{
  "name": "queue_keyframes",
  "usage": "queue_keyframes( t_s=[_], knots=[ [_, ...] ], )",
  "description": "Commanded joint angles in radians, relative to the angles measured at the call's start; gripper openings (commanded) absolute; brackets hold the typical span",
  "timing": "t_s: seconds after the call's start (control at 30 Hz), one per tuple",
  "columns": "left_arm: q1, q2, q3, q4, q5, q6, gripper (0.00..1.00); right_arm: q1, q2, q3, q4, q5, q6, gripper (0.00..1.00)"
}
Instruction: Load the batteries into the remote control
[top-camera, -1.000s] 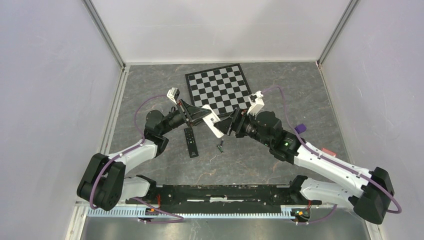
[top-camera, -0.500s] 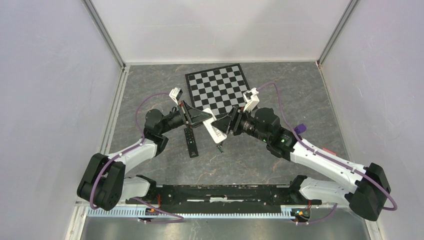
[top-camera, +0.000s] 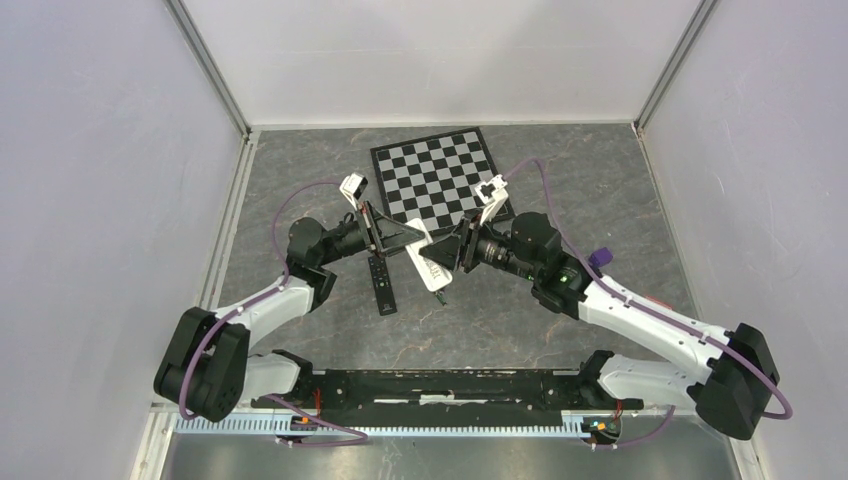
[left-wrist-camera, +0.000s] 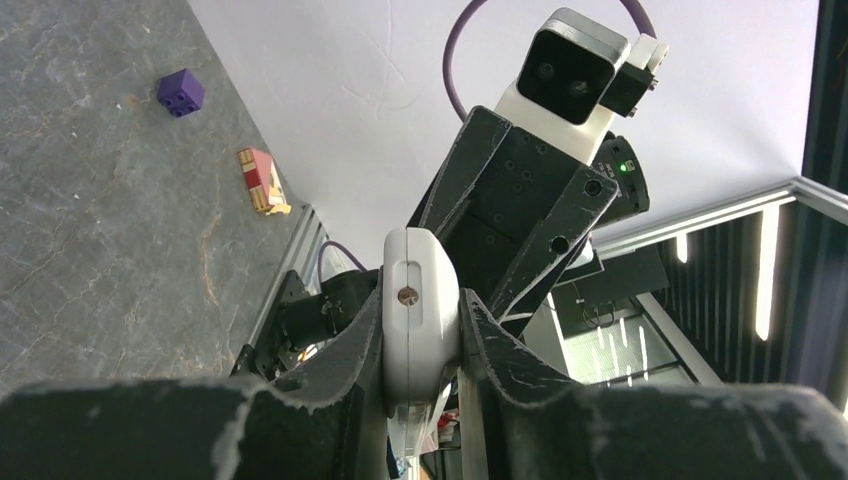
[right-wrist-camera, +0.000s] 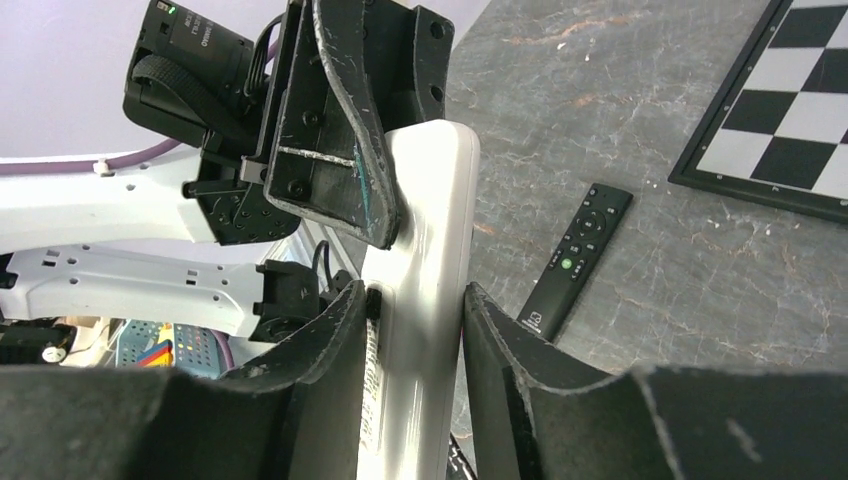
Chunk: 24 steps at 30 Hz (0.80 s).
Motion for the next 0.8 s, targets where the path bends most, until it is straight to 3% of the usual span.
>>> queue_keyframes(
  t_s=[0.0, 0.07, 0.23, 0.33, 0.43, 0.57, 0.77],
  knots=[
    [-0.007, -0.057, 0.085, 0.149, 0.028, -0.063, 0.02, -0.01, 0.012, -0.04, -0.118, 0.02, -0.145, 0.4],
    [-0.006, -0.058, 0.08, 0.138, 0.036, -0.045, 0.02, -0.018, 0.016, -0.021, -0.119, 0.001, -0.154, 0.48],
    [-0.007, -0.054, 0.067, 0.129, 0.073, 0.0, 0.02, -0.028, 0.01, 0.035, -0.116, -0.06, -0.18, 0.82],
    [-0.007, -0.053, 0.06, 0.139, 0.09, 0.018, 0.02, -0.03, 0.001, 0.06, -0.116, -0.108, -0.203, 0.88],
    [-0.006, -0.051, 0.062, 0.145, 0.11, 0.029, 0.02, -0.031, 0.011, 0.08, -0.115, -0.208, -0.233, 0.88],
    [-0.007, -0.047, 0.069, 0.16, 0.124, 0.024, 0.02, -0.031, 0.04, 0.095, -0.113, -0.324, -0.258, 0.8],
    [-0.007, -0.046, 0.073, 0.164, 0.116, 0.019, 0.02, -0.031, 0.075, 0.1, -0.101, -0.379, -0.255, 0.57]
  ],
)
